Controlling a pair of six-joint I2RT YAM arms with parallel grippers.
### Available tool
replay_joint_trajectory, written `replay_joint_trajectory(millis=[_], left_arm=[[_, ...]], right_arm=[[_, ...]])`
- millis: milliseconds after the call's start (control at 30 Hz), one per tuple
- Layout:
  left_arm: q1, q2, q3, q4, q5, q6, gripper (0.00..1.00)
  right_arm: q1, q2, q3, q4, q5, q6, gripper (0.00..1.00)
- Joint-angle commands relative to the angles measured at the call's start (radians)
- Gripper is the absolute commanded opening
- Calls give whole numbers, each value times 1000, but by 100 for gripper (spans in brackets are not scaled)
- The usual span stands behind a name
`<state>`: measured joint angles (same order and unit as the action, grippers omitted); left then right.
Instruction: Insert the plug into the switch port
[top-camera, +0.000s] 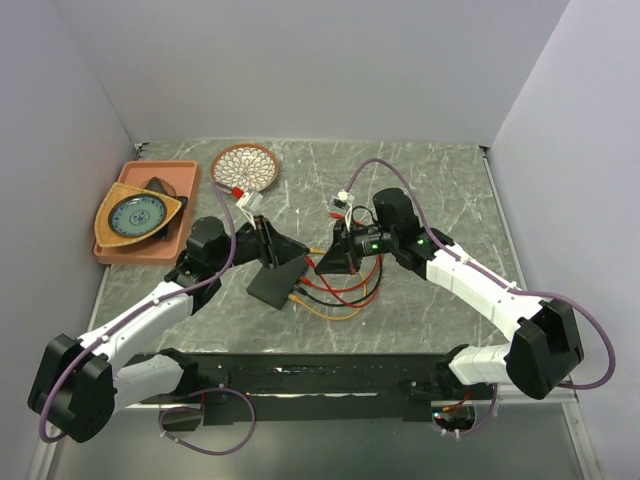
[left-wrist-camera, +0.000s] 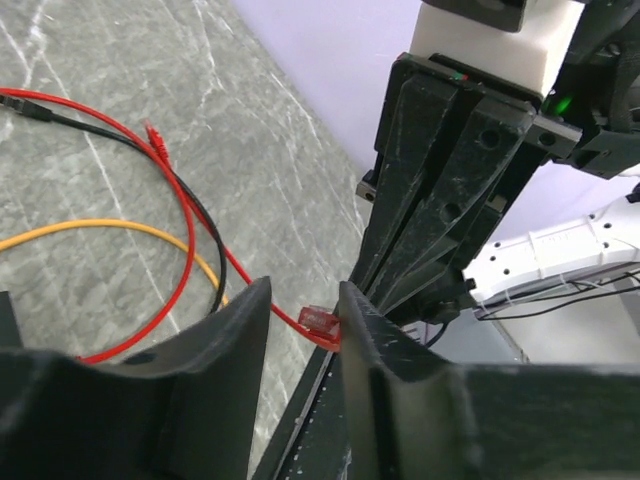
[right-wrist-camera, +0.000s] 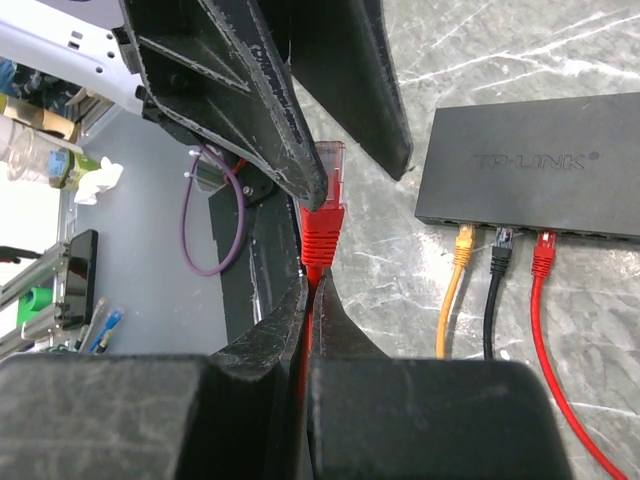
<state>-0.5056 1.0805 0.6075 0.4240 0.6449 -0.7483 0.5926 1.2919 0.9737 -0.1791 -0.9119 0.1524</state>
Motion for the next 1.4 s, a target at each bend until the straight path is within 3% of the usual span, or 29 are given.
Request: replay_joint_trajectory(millis=[0, 100, 167, 367, 400, 500, 633, 800, 1067, 1167, 1267, 1367], left_arm=[[-11, 16, 54, 53, 24, -6, 25], [-14, 30, 63, 55, 33, -11, 1], [-16, 32, 67, 53, 33, -13, 1], [-16, 24, 83, 18, 16, 3, 1], [-16, 22, 84, 15, 16, 3, 1], [-16, 18, 87, 9, 15, 6, 1], [-16, 7, 87, 1, 10, 12, 1], [-16, 2, 94, -18, 7, 20, 1], [-16, 9, 95, -10, 7, 12, 1], [-16, 9, 98, -10, 7, 12, 1], [-17, 10, 100, -11, 10, 12, 1], [-17, 13, 103, -7, 13, 10, 1]], right_arm=[[-7, -29, -7, 50, -16, 6, 0], [-7, -32, -4, 43, 5, 7, 0], [-8, -39, -1, 36, 27, 7, 0], [-20, -66, -10, 49, 107, 22, 40], [-22, -71, -15, 56, 110, 29, 51], [-36, -75, -26, 82, 114, 49, 69], [-48, -49, -30, 124, 67, 76, 80], [-48, -14, -33, 176, 1, 113, 81], [-45, 32, -32, 221, -25, 142, 75], [-45, 35, -36, 228, -25, 147, 67], [-43, 41, -40, 242, -25, 160, 53], [-45, 49, -43, 266, -41, 174, 50]])
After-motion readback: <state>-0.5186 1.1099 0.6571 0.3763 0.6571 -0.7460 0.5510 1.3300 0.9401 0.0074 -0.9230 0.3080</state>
